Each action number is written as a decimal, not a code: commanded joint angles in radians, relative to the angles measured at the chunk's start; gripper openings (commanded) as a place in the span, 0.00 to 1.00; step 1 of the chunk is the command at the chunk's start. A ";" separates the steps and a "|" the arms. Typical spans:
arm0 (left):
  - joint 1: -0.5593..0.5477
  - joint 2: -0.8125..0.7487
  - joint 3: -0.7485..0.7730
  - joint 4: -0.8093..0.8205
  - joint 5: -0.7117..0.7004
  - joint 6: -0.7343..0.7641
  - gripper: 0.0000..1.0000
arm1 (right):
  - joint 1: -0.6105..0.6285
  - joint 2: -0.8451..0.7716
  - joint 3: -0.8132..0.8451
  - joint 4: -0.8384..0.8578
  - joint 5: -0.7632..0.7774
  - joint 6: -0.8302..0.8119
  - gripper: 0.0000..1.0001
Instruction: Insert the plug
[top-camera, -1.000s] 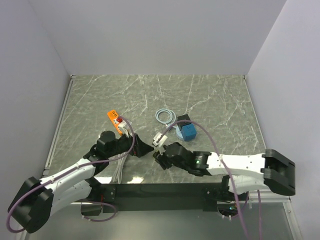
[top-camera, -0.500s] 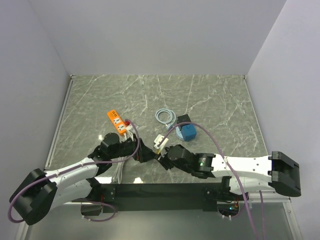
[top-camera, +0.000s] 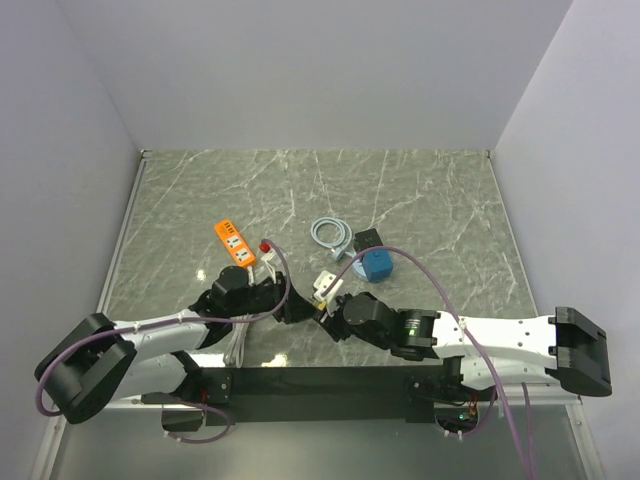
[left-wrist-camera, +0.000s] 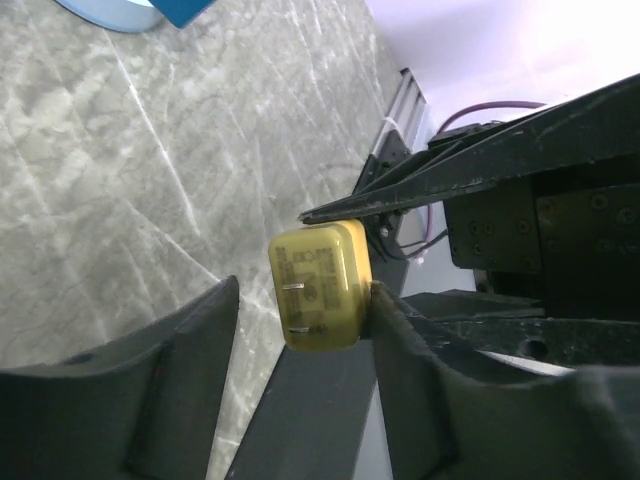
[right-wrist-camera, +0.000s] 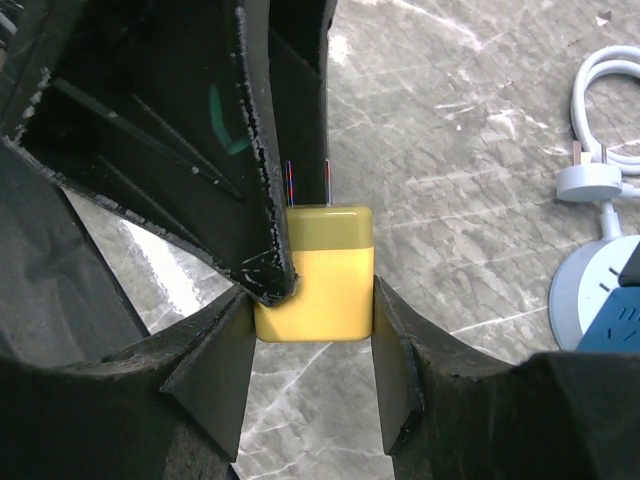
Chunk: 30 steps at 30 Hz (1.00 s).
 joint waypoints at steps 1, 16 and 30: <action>-0.014 0.030 0.030 0.104 0.032 -0.018 0.54 | 0.007 -0.028 -0.006 0.061 0.023 -0.002 0.35; -0.017 0.065 0.039 0.244 0.020 -0.052 0.00 | 0.007 -0.146 -0.057 0.015 0.147 0.055 0.81; 0.000 -0.172 0.047 0.173 -0.181 0.022 0.00 | -0.103 -0.391 -0.112 0.116 0.047 0.127 0.95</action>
